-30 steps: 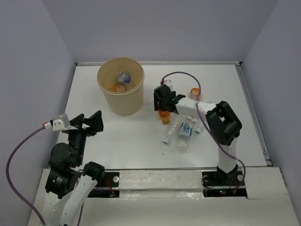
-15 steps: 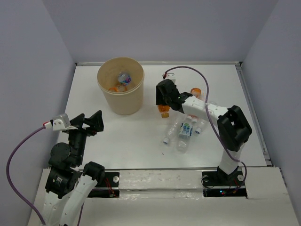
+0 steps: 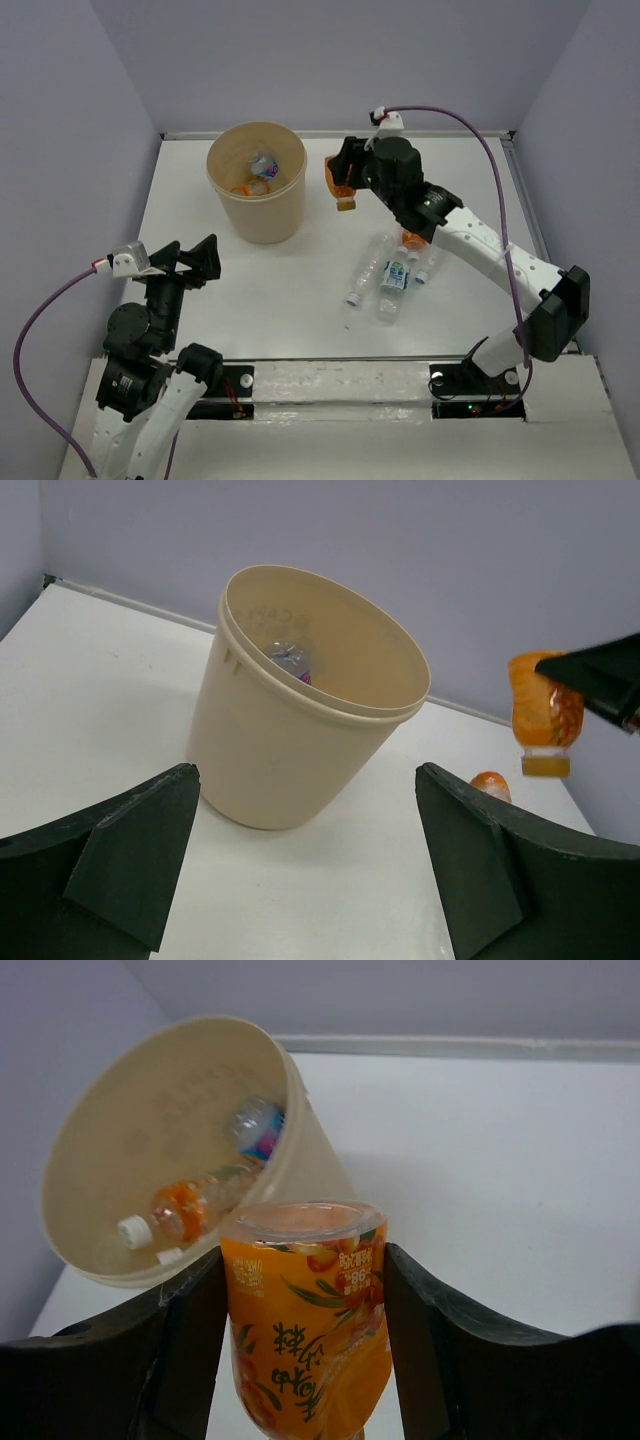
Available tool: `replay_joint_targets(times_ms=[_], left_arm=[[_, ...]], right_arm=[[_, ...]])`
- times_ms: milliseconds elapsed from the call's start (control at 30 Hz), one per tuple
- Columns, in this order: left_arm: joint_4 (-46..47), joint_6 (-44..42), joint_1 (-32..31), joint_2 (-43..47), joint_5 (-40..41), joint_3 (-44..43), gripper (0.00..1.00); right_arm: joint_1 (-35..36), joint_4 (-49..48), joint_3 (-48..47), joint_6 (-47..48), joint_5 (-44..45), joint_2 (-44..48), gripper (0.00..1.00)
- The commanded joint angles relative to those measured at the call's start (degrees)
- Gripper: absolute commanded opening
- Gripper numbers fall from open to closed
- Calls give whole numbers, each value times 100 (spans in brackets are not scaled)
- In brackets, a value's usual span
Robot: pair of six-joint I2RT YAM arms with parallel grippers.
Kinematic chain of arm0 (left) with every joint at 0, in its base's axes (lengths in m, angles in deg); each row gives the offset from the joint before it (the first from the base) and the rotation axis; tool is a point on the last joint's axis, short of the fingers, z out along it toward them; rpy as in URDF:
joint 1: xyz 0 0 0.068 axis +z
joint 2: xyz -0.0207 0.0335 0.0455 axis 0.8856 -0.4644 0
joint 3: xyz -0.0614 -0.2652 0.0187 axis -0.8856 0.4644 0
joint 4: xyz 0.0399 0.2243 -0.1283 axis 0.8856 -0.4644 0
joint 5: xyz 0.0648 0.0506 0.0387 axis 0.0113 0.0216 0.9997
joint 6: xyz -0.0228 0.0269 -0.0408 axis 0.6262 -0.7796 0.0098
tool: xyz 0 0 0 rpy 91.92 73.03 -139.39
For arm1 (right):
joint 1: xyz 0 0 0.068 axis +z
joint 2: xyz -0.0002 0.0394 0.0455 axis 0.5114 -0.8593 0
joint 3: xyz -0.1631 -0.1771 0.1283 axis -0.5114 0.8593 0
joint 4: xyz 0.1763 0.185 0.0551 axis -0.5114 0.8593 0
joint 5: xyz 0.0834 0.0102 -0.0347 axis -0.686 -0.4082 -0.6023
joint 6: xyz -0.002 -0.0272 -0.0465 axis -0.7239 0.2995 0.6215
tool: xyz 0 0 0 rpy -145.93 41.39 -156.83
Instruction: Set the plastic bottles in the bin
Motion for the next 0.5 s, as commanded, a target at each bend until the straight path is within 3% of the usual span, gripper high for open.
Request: replay_joint_targets(times_ms=[0, 300, 400, 433, 467], left_arm=[[259, -59, 26, -66, -47, 39, 99], [259, -68, 35, -127, -38, 48, 99], [276, -85, 26, -232, -82, 57, 99], [285, -94, 26, -285, -143, 66, 99], [302, -94, 35, -329, -196, 66, 99]], right_arm=[[227, -493, -1614, 258, -785, -695, 41], [412, -292, -5014, 135, -1137, -3365, 41], [412, -160, -5491, 73, -1286, -3789, 56], [412, -90, -5615, 73, -1348, -3947, 73], [412, -54, -5677, 90, -1496, -3975, 80]])
